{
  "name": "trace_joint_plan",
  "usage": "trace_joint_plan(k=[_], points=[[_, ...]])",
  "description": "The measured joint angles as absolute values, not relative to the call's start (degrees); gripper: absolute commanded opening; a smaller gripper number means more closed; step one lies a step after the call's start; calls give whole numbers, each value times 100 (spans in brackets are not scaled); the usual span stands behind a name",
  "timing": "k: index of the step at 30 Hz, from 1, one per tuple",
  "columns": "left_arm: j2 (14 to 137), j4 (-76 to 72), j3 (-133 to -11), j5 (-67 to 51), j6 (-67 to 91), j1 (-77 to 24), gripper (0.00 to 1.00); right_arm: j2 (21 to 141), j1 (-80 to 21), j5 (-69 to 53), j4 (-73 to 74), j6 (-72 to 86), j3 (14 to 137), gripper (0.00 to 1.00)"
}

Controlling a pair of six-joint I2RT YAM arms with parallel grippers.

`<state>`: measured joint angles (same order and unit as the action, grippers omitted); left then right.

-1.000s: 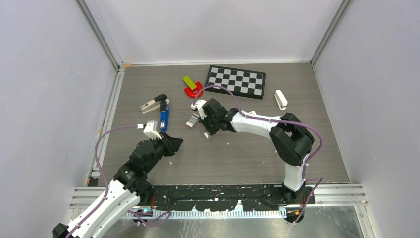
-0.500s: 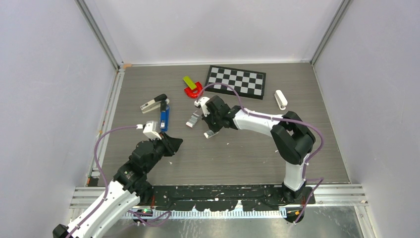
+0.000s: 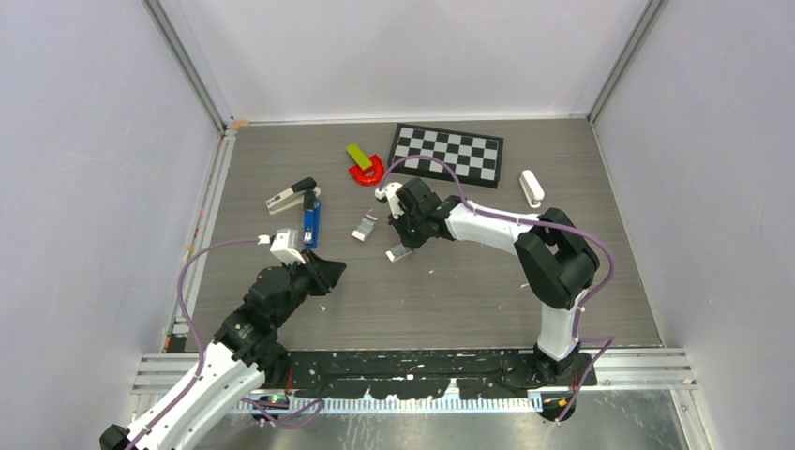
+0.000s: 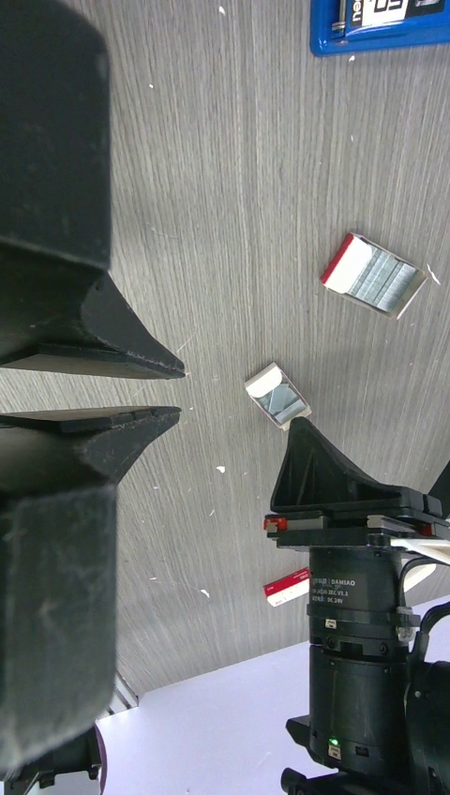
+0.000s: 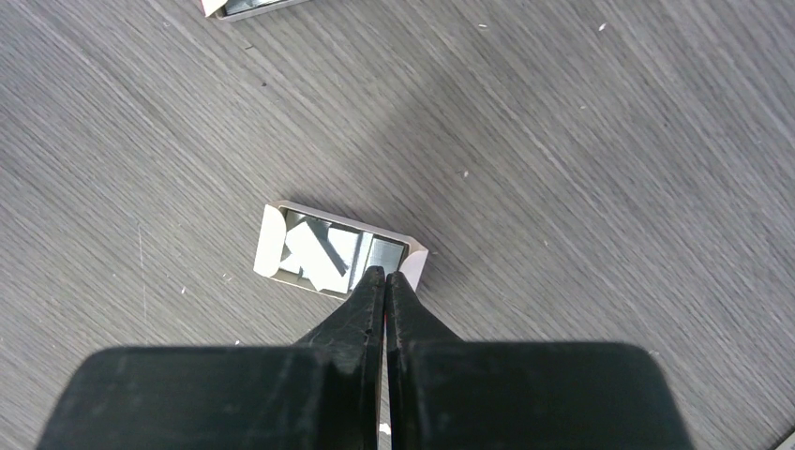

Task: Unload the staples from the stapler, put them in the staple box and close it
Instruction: Adjust the staple in the staple box.

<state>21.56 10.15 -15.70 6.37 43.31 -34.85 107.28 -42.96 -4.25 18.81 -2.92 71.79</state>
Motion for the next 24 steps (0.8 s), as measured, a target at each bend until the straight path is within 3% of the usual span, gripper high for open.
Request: trace_joint_plan(k=[24], points=[[2150, 1017, -1570, 639, 4331, -3485, 18, 10768, -4560, -580, 2117, -447, 7181, 6]])
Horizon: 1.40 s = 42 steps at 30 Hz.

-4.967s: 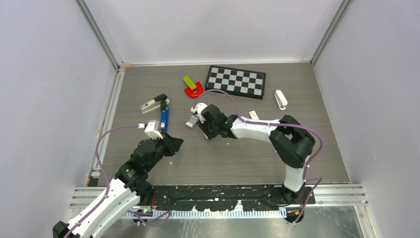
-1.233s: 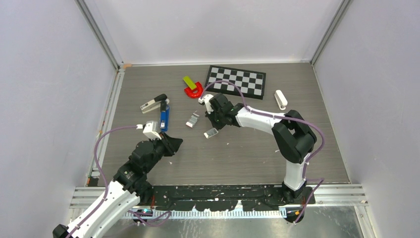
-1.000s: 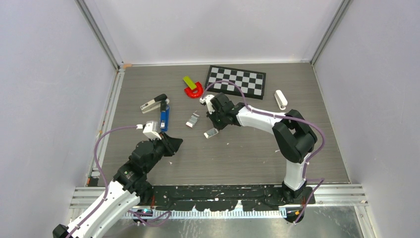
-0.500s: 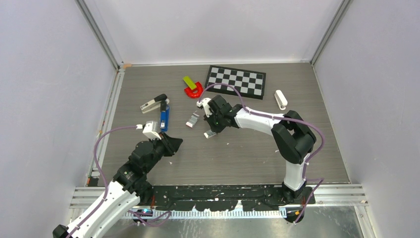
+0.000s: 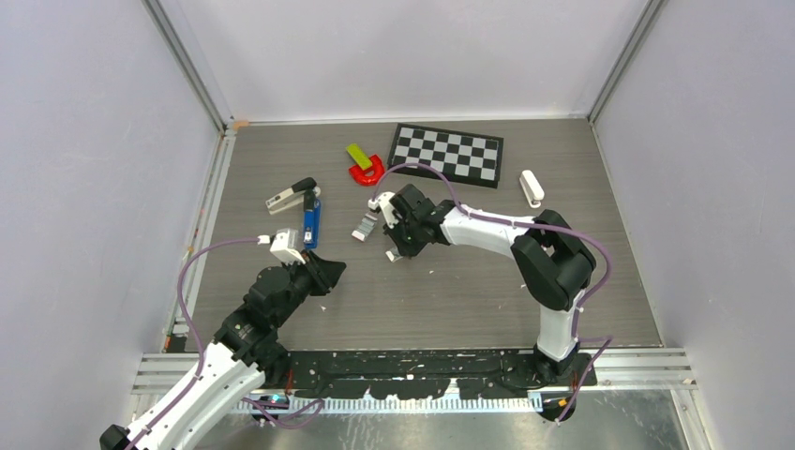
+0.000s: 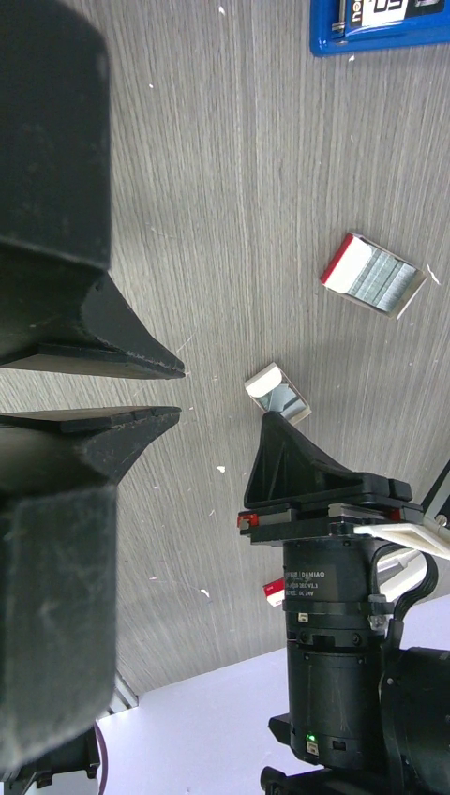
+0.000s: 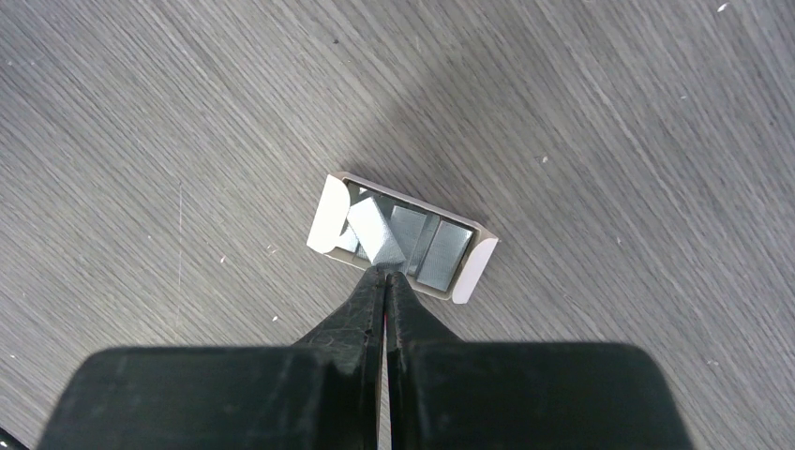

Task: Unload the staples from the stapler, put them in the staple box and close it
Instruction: Adjust the staple in the staple box.

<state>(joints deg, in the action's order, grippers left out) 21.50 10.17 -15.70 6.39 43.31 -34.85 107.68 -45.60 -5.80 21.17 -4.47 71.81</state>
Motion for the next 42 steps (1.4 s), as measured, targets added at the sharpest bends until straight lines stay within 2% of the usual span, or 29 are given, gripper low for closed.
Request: trace_joint_plan(k=[25, 42], points=[[2108, 1017, -1549, 637, 4333, -3485, 19, 10768, -4639, -952, 2123, -438, 7223, 8], [1979, 1063, -1542, 639, 4333, -3485, 19, 10766, -4519, -502, 1984, -434, 7223, 7]])
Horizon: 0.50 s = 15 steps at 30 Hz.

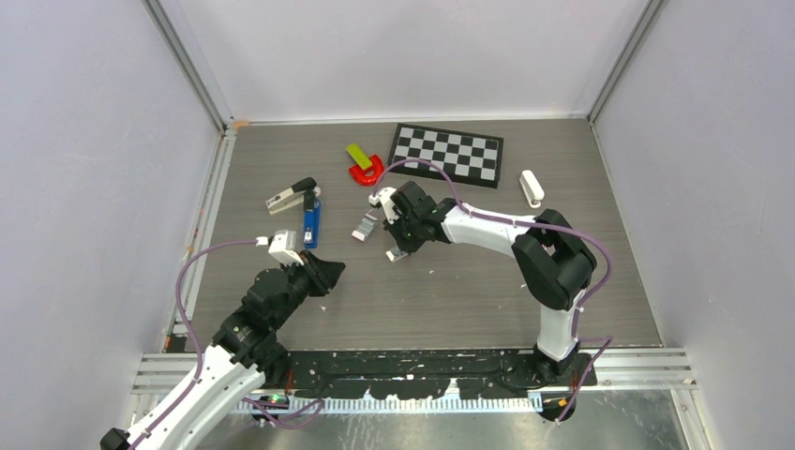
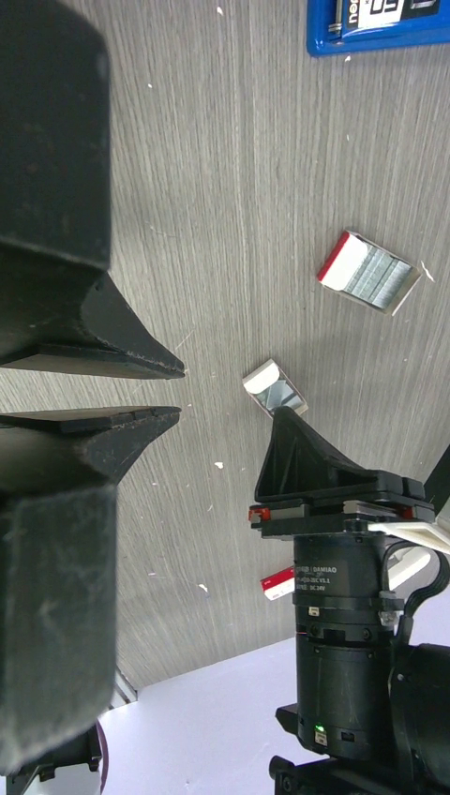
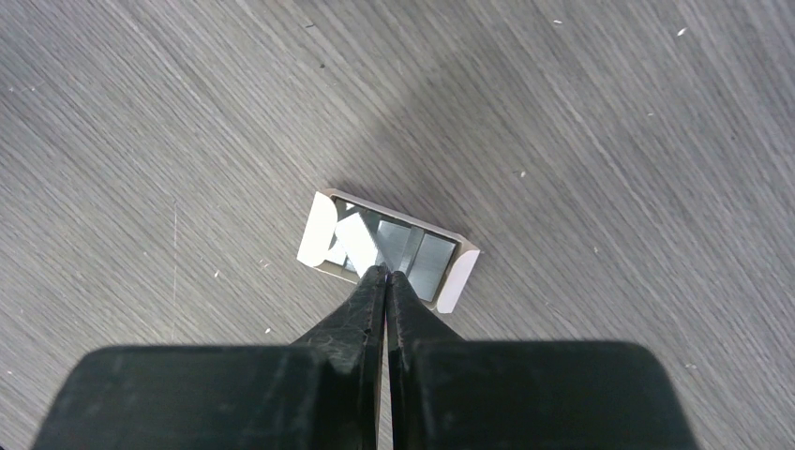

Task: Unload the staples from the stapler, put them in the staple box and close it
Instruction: Adjust the staple in the staple box.

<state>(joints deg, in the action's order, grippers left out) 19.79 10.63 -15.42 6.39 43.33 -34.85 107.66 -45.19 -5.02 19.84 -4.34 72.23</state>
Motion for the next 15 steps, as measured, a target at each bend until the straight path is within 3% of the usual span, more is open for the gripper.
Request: trace_joint_plan(k=[15], points=[[1959, 1111, -1494, 639, 4335, -3485, 18, 10768, -4482, -261, 1892, -395, 7225, 7]])
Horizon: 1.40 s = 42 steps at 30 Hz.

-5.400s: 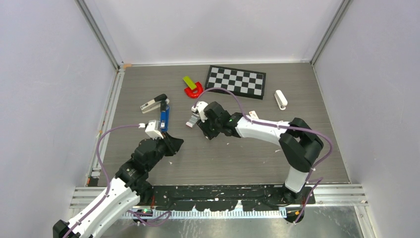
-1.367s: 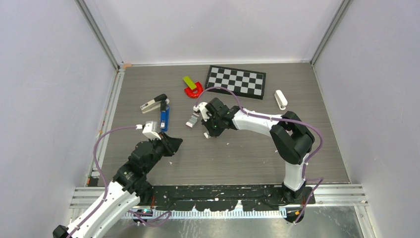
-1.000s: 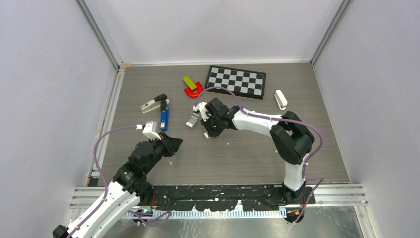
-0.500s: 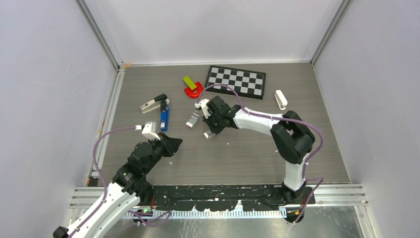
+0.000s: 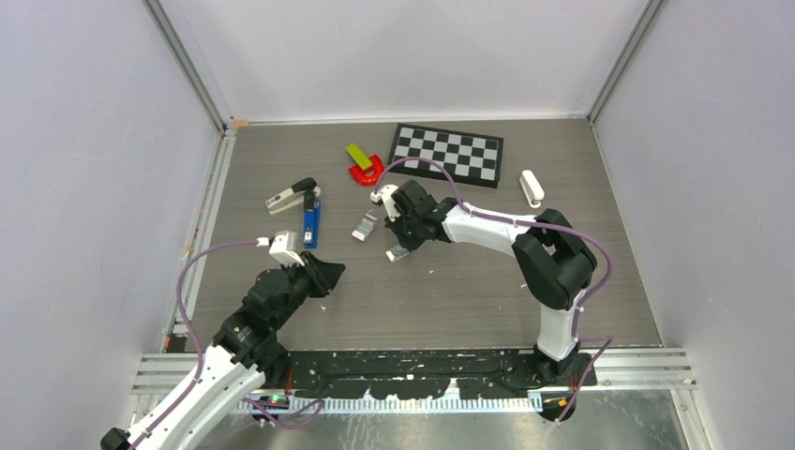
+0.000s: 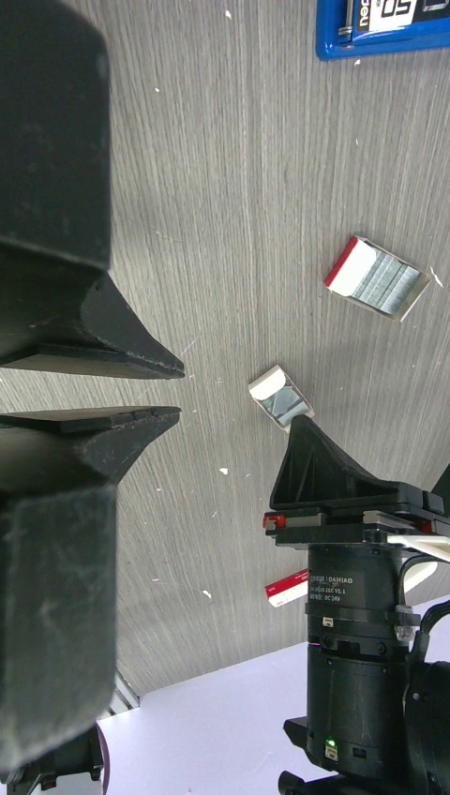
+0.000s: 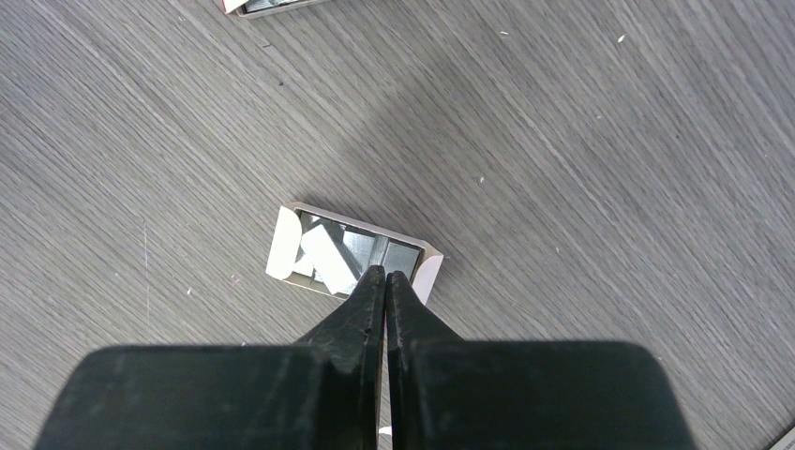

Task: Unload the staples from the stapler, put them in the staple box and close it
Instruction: Adjust the staple in the staple box.

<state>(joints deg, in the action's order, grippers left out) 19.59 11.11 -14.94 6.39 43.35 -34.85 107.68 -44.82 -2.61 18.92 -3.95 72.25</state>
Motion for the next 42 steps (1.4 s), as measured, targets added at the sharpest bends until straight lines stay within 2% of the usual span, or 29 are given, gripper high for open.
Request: trace_joint_plan(k=[42], points=[[1962, 1144, -1494, 642, 4333, -3485, 19, 10890, -4617, -325, 2088, -576, 7308, 6]])
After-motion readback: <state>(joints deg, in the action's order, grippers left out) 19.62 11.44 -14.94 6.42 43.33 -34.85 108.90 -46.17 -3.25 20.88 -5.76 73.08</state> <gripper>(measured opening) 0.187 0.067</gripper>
